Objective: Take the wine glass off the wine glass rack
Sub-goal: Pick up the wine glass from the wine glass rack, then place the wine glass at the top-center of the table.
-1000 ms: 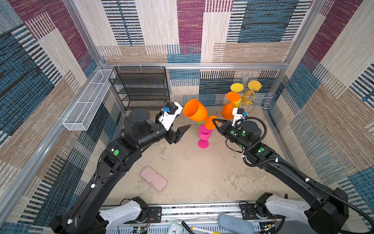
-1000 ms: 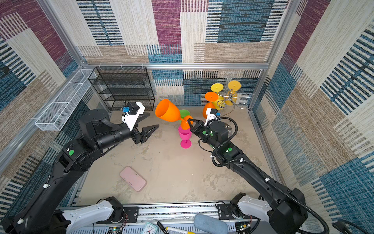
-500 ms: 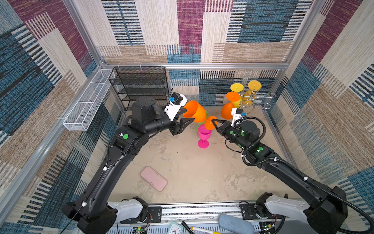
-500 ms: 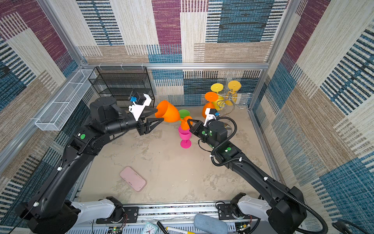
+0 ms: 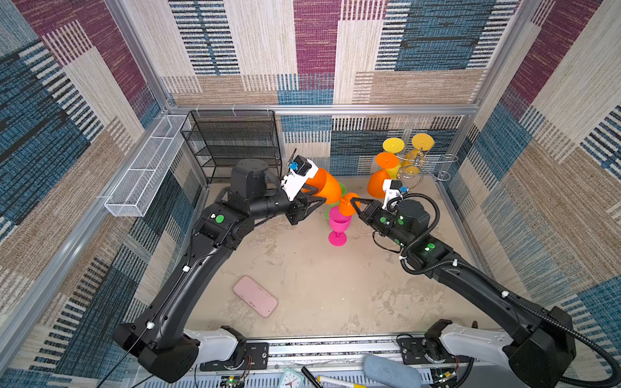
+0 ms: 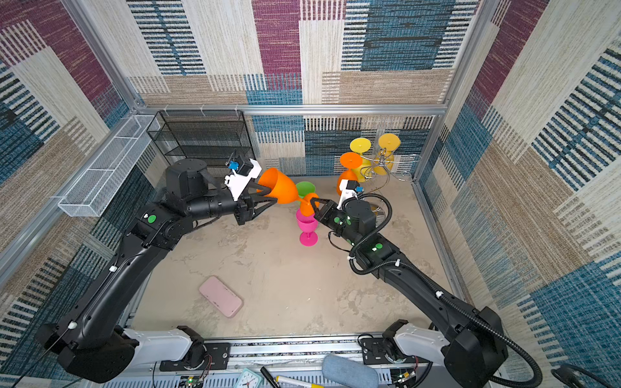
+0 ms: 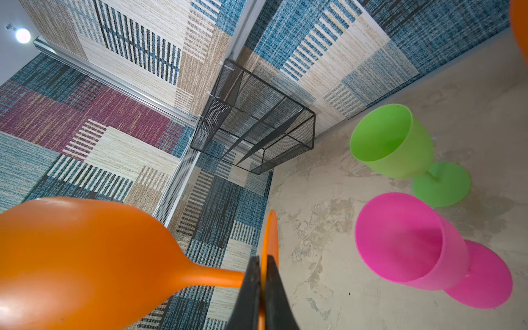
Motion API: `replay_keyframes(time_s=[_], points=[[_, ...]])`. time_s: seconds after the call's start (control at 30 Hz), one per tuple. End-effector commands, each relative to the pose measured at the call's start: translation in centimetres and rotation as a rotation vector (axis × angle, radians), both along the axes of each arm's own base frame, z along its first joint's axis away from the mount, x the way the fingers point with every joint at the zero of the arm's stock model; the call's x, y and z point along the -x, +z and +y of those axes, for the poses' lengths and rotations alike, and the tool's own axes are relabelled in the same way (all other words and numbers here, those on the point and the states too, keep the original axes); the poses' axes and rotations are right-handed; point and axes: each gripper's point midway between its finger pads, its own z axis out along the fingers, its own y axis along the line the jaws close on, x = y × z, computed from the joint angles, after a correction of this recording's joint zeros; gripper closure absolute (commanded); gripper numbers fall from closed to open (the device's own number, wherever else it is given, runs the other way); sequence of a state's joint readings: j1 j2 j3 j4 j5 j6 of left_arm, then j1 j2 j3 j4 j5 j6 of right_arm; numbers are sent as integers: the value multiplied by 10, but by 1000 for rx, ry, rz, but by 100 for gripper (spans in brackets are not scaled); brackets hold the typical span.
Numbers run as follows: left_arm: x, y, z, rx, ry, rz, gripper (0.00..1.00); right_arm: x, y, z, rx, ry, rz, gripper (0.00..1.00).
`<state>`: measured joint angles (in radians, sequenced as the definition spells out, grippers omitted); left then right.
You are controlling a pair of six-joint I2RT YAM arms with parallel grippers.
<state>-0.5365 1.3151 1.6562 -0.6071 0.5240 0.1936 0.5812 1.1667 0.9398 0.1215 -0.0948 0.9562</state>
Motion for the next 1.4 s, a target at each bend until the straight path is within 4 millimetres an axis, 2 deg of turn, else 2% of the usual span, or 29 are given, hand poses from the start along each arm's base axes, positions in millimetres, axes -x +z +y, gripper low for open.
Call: replay_keyframes(time_s=[0.0,0.03,0.13,0.17,0.33,0.37,0.5,0.6,0.67,0.83,1.0,1.17,1.37], points=[[0,5,-6,26,-28,-11,68,-2,12,0,-17,-8,-38,100],[-1,5,-6,28,-29,-7,72,-2,12,0,-15,-8,-40,100],[-2,3,-7,21,-27,9,95,-3,13,0,-12,-7,-50,100],[-2,4,-6,23,-24,5,100,-2,15,-1,-13,-9,-58,100],[-1,8,-3,27,-13,-7,100,-3,20,-2,-5,-13,-83,100],[-1,8,-3,25,-9,-9,100,-3,22,-1,-2,-12,-91,93],[-9,7,5,9,31,-5,100,-3,23,-4,21,-22,-111,39],[-20,3,9,-12,62,32,100,-2,25,-9,54,-39,-130,24],[-29,-1,14,-25,89,59,100,-2,26,-12,84,-52,-145,19],[-62,-22,27,-101,213,125,100,1,26,-25,159,-97,-180,12],[-95,-48,34,-196,328,182,100,6,26,-40,217,-151,-211,9],[-131,-85,42,-308,456,258,100,9,23,-47,243,-171,-215,9],[-158,-137,47,-419,545,356,100,13,15,-48,250,-163,-208,9]])
